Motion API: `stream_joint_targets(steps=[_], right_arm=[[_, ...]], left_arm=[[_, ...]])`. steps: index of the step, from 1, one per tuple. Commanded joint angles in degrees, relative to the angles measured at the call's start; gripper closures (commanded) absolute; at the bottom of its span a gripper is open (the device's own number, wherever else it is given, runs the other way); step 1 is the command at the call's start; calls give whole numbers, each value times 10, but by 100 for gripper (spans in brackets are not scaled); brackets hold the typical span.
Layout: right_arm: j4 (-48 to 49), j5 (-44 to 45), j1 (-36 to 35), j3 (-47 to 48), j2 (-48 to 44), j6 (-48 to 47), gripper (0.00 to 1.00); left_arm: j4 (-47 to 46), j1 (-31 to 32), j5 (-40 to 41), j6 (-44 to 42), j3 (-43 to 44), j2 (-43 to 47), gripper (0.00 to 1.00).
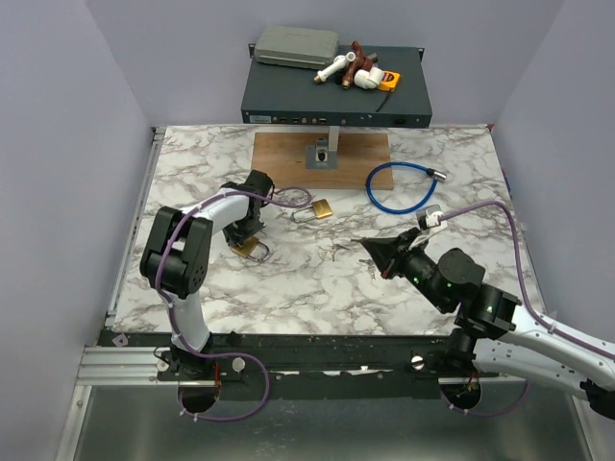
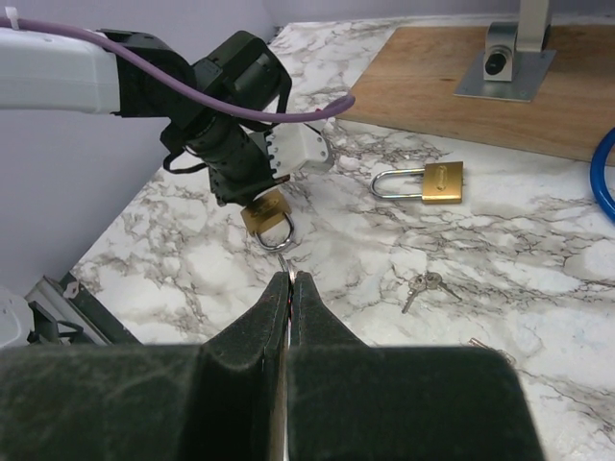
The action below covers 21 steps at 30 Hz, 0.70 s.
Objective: Unlock with the key
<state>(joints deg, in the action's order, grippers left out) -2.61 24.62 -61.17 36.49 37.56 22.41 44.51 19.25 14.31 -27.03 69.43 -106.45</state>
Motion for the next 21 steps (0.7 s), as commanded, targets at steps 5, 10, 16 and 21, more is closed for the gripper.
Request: stream_joint_targets(steps=[5, 10, 16, 21], right_arm=[[6, 17, -1, 0, -25, -9, 99], [-7, 24, -1, -5, -43, -4, 99], [-30, 35, -1, -1, -65, 0, 99], [-51, 44, 0, 3, -79, 1, 99]], left_arm=[[-7, 44, 34, -21, 16, -17, 88], [4, 78, 20, -34, 59, -26, 88], [31, 117, 5, -36, 105, -58, 87], [44, 127, -11, -22, 94, -47, 87]])
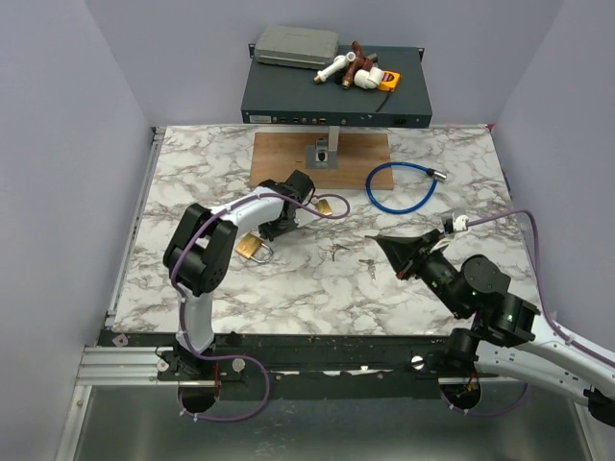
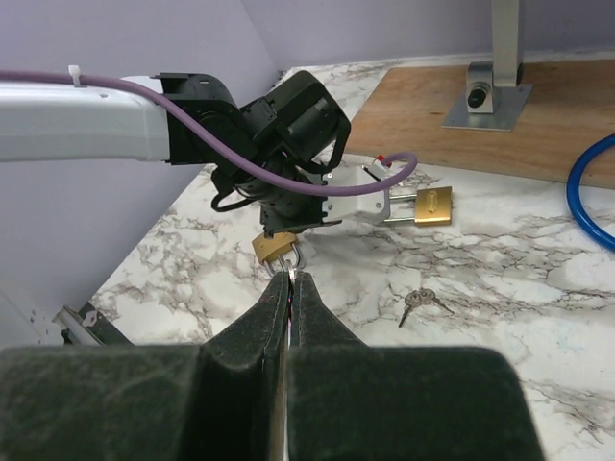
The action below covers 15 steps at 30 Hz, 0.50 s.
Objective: Unlock with the key
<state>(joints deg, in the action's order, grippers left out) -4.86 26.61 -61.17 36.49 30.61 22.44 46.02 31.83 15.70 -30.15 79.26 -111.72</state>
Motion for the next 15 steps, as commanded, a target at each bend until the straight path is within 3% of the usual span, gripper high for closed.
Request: stream_joint_targets(steps=[1, 8, 15], right_arm=[[-29, 26, -1, 2, -11, 1, 99], [-21, 17, -1, -1, 1, -1, 99], [-11, 9, -1, -7, -2, 6, 99]], left_arm=[[30, -2, -30, 15, -6, 17, 87], [63, -29, -97, 98, -1, 95, 85], [32, 57, -105, 115, -99, 120, 84]])
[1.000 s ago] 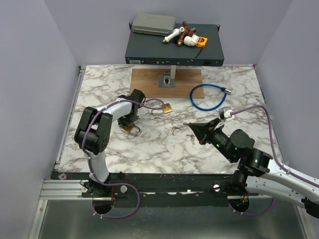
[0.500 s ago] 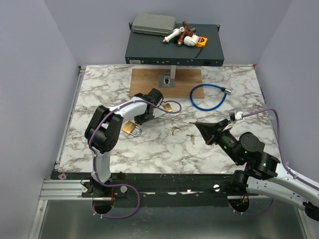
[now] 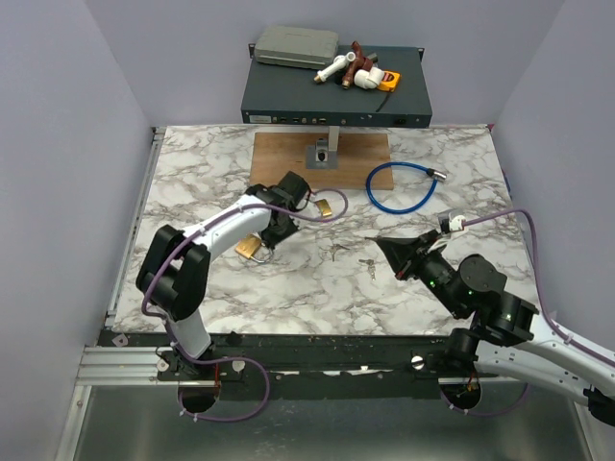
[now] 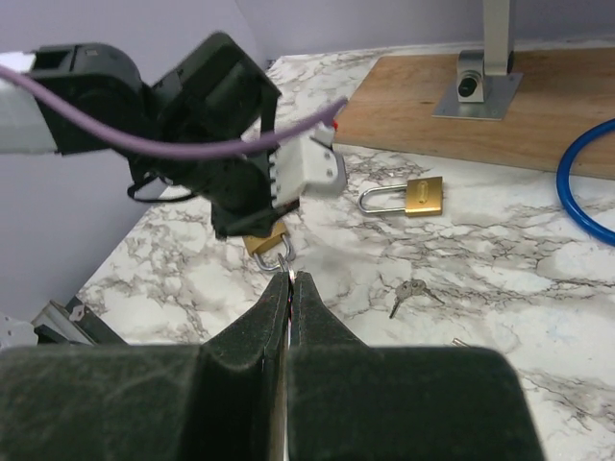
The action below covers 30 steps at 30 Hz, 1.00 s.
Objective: Unlock with the key
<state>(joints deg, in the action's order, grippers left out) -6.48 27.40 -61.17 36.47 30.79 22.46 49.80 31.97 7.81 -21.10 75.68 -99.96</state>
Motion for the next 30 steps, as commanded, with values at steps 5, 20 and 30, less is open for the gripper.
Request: stream_joint_targets(steps=[5, 20, 30], right_arm=[[-2, -4, -1, -5, -12, 4, 99], [0, -18, -1, 0, -2, 9, 99], [2, -17, -1, -1, -3, 11, 99]], left_arm=[[-19, 61, 22, 39, -94, -19, 84], [22, 50, -165, 52, -56, 34, 83], [-80, 26, 79, 41, -95, -32, 84]])
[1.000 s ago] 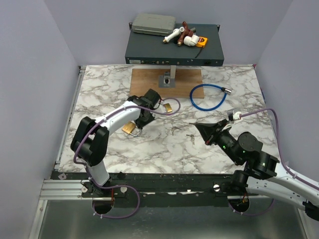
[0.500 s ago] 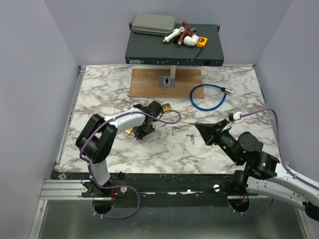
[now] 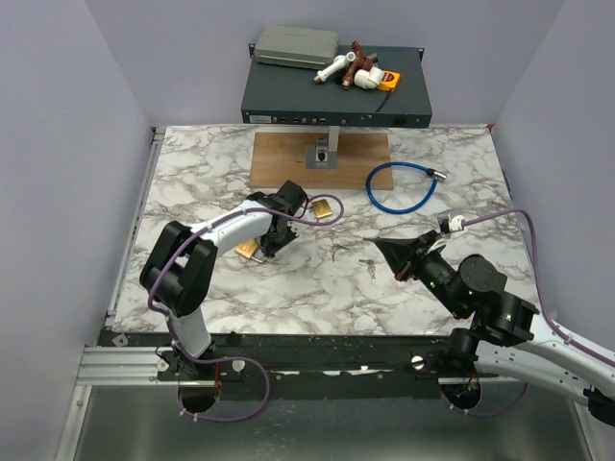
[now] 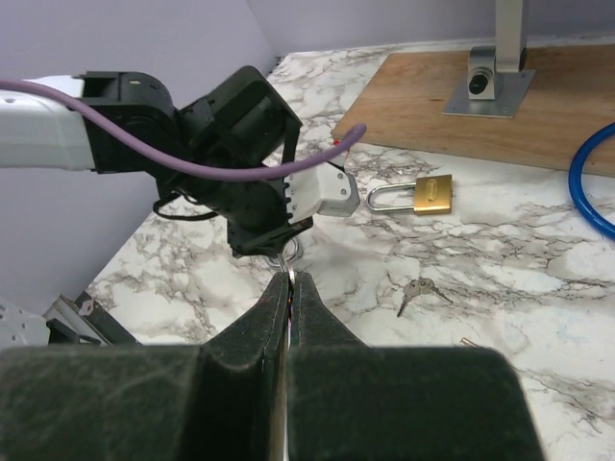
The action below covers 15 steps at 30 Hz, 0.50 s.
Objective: Unlock with the key
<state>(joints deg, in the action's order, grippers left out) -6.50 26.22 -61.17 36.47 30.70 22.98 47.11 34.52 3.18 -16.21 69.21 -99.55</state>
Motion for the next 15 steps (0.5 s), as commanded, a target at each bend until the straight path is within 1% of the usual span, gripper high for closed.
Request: stream_joint_targets(steps=[1, 4, 7, 11, 13, 15], right_arm=[[2, -4, -1, -1, -3, 6, 99], [2, -5, -1, -3, -5, 6, 99], [1, -4, -1, 0, -6, 5, 99], [-4, -1, -1, 4, -9, 3, 99], [-6, 2, -1, 6, -12, 3, 99], [-9, 4, -1, 6, -16, 3, 99]], left_arm=[[-57, 3, 130, -7, -31, -37, 84], [-71, 19, 157, -13, -33, -46, 84], [-66, 37, 167, -16, -28, -65, 84], [-58, 83, 172, -17, -39, -79, 85], [-60, 103, 157, -19, -50, -71, 85], [-53, 117, 121, -9, -59, -64, 85]])
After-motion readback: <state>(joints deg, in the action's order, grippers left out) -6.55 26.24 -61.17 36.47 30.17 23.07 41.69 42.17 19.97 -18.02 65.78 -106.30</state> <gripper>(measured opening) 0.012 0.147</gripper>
